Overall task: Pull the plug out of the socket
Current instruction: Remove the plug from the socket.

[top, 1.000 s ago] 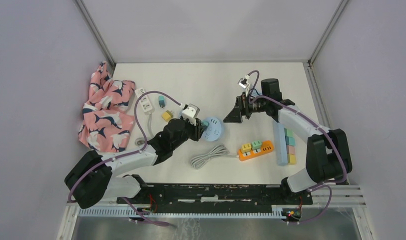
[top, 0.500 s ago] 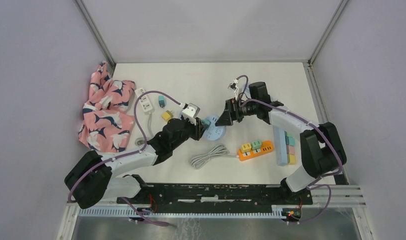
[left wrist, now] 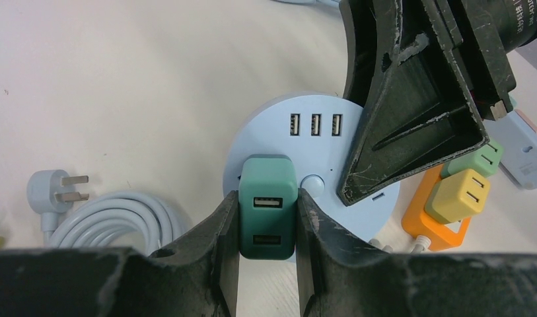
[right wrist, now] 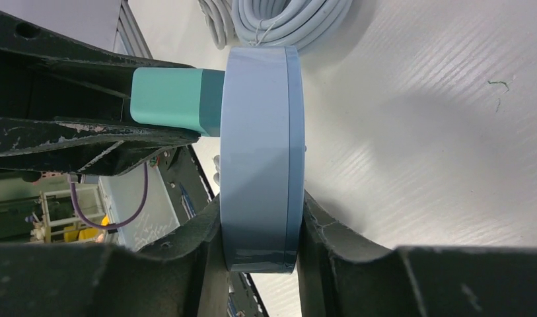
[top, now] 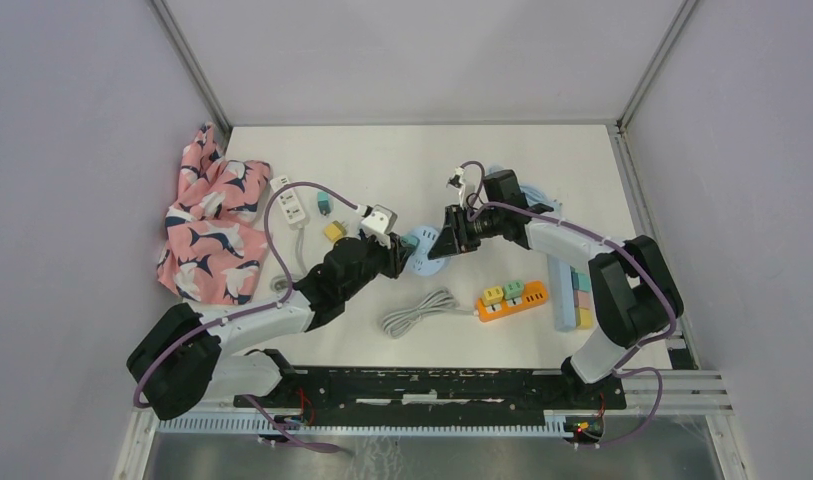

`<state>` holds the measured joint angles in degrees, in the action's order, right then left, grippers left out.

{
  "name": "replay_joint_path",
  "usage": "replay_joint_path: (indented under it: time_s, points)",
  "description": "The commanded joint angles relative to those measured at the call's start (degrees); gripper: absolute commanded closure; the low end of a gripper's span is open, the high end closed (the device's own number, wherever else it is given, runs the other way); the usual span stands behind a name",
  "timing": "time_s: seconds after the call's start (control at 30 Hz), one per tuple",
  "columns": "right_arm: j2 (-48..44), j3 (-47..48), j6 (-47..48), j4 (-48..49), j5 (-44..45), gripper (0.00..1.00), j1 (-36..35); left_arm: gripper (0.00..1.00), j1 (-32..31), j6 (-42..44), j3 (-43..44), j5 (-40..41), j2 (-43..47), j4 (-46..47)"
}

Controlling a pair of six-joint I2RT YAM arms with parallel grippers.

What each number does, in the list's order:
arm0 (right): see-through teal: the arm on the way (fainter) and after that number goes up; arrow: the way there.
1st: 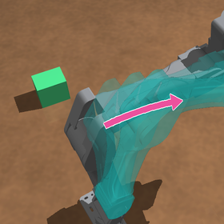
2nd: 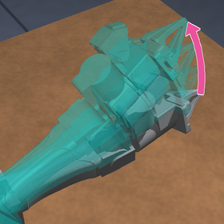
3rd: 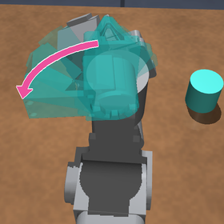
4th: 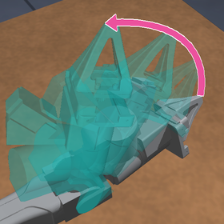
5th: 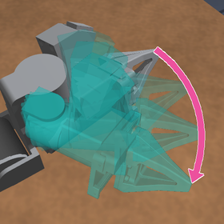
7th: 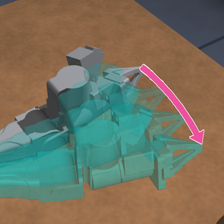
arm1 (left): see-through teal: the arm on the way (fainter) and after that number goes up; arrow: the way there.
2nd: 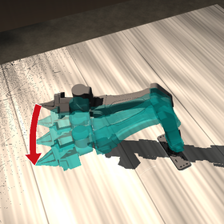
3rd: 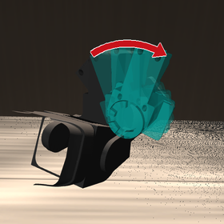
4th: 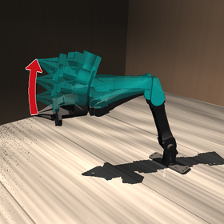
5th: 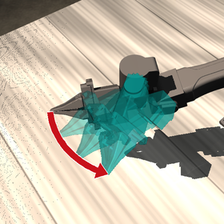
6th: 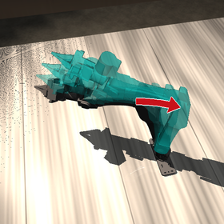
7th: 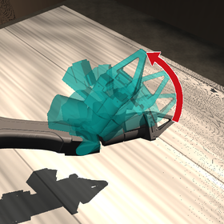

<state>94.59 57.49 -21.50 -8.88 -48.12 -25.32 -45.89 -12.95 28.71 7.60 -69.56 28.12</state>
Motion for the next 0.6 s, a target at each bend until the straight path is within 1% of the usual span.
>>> replay_joint_path:
  time_s: [0.0,0.03,0.13,0.3,0.37,0.47,0.57]
  points:
    - [-0.72,2.31,-5.23,4.51,-1.74,0.98,0.13,0.97,-0.19,-3.06,1.2,2.27,2.55,9.19]
    - [-0.78,2.09,-6.21,5.1,-1.83,1.0,0.18,0.97,-0.21,-3.2,1.44,2.22,2.52,9.01]
    - [-0.99,1.5,-7.91,6.56,-2.08,1.0,0.1,0.97,-1.11,-2.95,3.07,3.67,1.84,6.75]
    - [-0.26,1.3,-8.91,7.46,-2.76,1.0,0.13,0.97,-3.11,0.17,10.89,8.27,-1.39,-4.03]
    - [-0.24,1.29,-8.99,7.4,-2.69,1.0,0.06,0.97,-3.21,1.46,13.47,8.95,-3.03,-7.71]
    - [-0.32,1.39,-9.4,7.4,-2.73,1.0,0.45,0.97,-3.18,2.76,14.65,9.97,-3.95,-10.09]
    - [-0.44,1.22,-9.88,7.75,-2.41,1.0,1.35,0.97,-2.98,0.99,13.8,10.75,-2.82,-10.32]
